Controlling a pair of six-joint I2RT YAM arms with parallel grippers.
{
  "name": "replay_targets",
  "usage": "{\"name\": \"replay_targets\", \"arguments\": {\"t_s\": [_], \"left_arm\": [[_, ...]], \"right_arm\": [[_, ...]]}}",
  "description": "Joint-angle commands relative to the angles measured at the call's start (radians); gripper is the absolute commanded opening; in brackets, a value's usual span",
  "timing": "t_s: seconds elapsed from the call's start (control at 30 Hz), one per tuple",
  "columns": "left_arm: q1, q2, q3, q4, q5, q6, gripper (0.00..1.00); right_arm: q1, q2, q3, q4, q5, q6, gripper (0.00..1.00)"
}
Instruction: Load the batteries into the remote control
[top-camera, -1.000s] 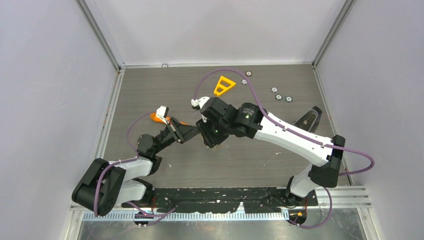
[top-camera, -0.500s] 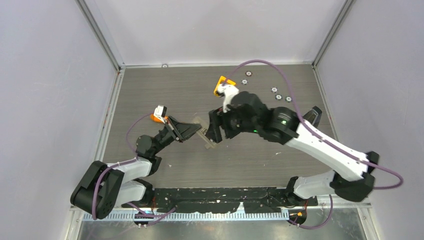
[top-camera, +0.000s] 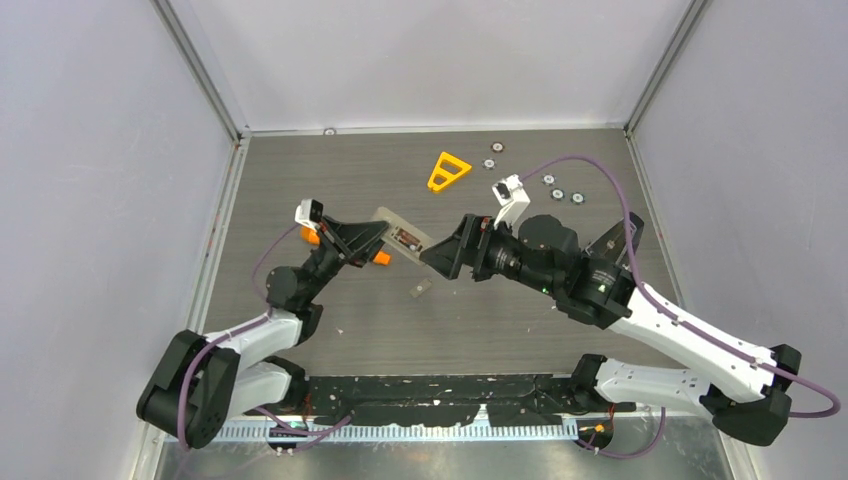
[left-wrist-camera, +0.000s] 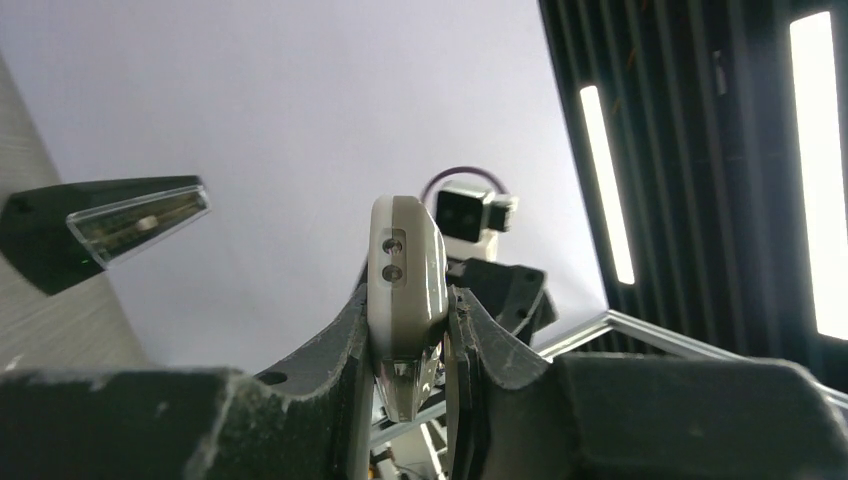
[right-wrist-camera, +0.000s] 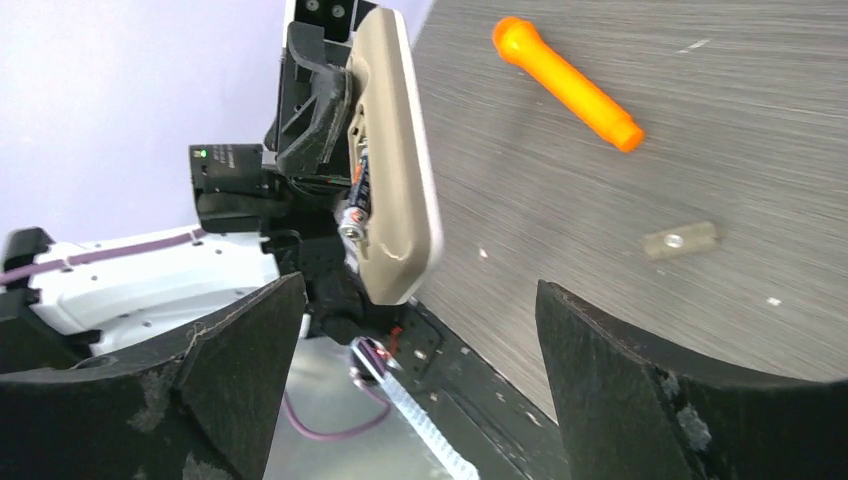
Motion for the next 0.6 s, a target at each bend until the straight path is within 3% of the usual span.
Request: {"name": "replay_targets", "arguments": {"t_s": [0.0, 0.2, 0.4, 0.57], "left_arm": [[-0.007, -0.029, 0.086, 0.074, -0.044, -0.081, 0.01], [-0.009, -0.03, 0.103, 0.063, -0.049, -0.081, 0.01], [-0.008, -0.025, 0.105, 0.063, -0.049, -0.074, 0.01], [-0.009, -0.006, 0.107, 0.073, -0.044, -0.08, 0.01]], "right_arm": [[0.001, -0.008, -0.072, 0.294, -0.028, 0.147, 0.9], [0.013, 0.006, -0.103, 0.427, 0.032, 0.191, 0.83], [0.013, 0.011, -0.095, 0.453, 0.061, 0.192, 0.8], [0.014, 0.051, -0.073, 0.417, 0.054, 0.216, 0.65]]}}
